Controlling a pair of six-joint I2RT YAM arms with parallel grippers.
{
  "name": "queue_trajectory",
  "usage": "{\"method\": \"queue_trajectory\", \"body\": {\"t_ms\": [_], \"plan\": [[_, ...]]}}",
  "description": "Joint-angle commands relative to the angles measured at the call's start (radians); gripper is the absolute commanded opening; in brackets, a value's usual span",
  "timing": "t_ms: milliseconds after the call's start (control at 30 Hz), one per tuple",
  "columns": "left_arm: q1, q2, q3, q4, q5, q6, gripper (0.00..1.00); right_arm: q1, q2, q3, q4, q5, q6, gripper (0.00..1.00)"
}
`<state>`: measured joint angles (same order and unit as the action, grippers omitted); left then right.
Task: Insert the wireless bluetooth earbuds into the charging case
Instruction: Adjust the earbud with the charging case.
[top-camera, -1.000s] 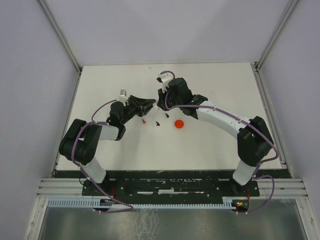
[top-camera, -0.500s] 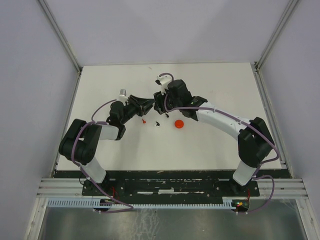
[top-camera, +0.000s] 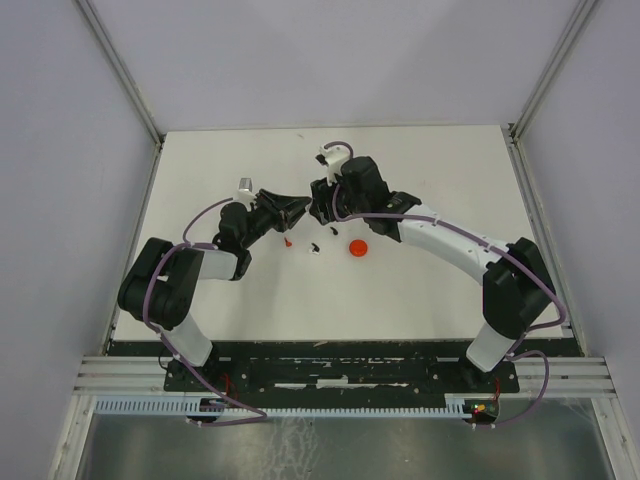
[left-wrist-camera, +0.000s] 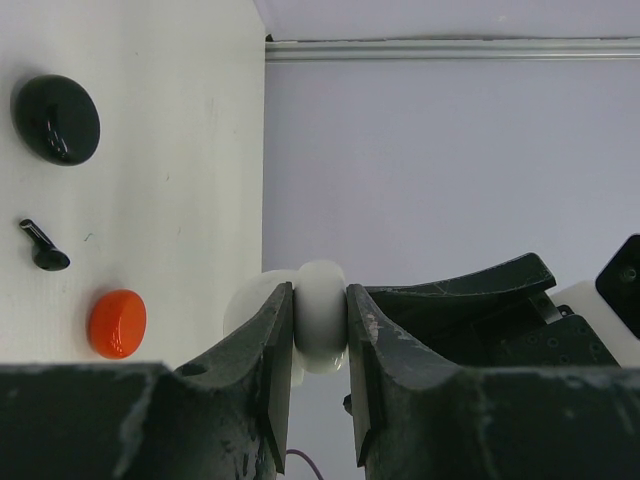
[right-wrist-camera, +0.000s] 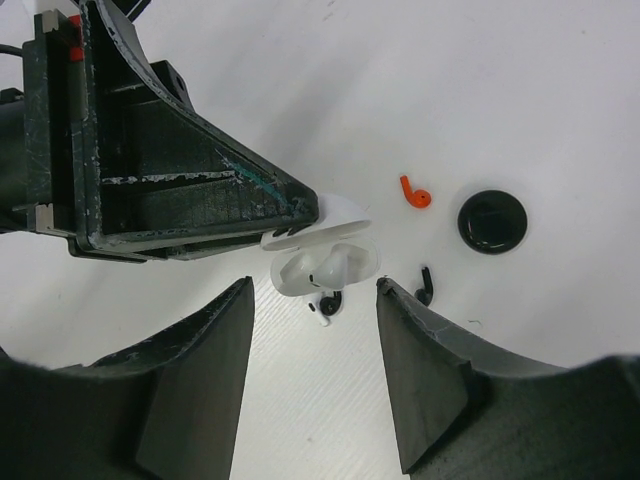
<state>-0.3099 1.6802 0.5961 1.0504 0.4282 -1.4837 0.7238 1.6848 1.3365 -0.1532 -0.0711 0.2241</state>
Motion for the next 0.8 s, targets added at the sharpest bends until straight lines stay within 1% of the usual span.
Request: {"method": "queue_trajectory", "body": {"t_ms": [0,300,767], "plan": [[-0.003,-0.024,0.010,0.057,0.011,-0.032,0.03,-0.003,0.014,0.049,0.038,-0.036,0.014,0.60],[-0.003,-0.025,0.012,0.051,0.010,-0.031,0.03,-0.002,0.049,0.087,0.030,-0.095,0.011,0.59],[-0.004,-0.010,0.024,0.051,0.010,-0.029,0.03,0.006,0.052,0.088,0.044,-0.175,-0.013,0.58]]}}
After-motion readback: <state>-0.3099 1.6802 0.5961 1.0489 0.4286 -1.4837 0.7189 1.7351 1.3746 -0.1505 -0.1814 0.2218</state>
